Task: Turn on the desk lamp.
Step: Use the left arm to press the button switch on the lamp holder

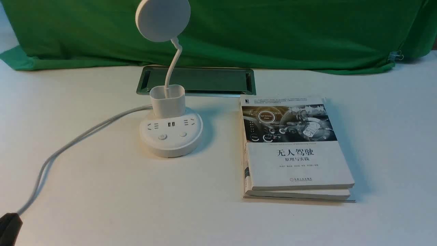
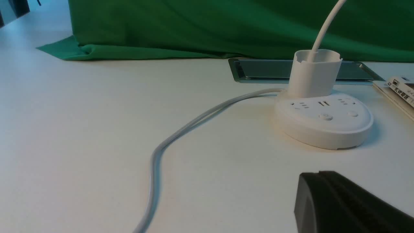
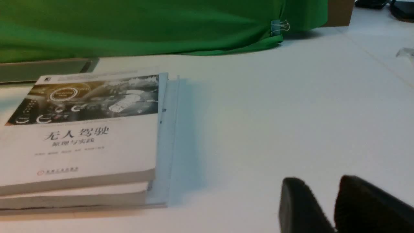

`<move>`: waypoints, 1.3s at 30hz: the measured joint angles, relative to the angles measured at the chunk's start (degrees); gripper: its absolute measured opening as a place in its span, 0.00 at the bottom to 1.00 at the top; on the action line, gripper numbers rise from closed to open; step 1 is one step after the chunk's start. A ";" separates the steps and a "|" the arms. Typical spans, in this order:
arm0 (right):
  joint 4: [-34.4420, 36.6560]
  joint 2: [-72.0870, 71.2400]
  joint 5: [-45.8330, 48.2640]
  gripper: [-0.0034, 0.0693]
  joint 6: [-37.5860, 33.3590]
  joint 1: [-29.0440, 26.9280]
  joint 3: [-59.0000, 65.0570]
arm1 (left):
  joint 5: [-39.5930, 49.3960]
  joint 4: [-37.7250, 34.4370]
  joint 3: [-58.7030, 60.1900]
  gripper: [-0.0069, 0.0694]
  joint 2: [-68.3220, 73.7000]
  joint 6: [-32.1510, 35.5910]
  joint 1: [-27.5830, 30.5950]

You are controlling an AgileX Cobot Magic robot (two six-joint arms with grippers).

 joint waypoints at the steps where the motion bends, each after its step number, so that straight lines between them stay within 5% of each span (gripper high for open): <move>1: 0.00 0.00 0.00 0.37 0.00 0.00 0.00 | 0.00 0.00 0.00 0.09 0.00 0.00 0.00; 34: 0.00 0.00 -0.05 0.37 0.00 0.00 0.00 | -0.24 0.17 0.00 0.09 0.00 0.30 0.00; 39: 0.00 0.00 -0.05 0.37 0.00 0.00 0.00 | -9.85 1.28 0.00 0.09 0.00 0.74 0.00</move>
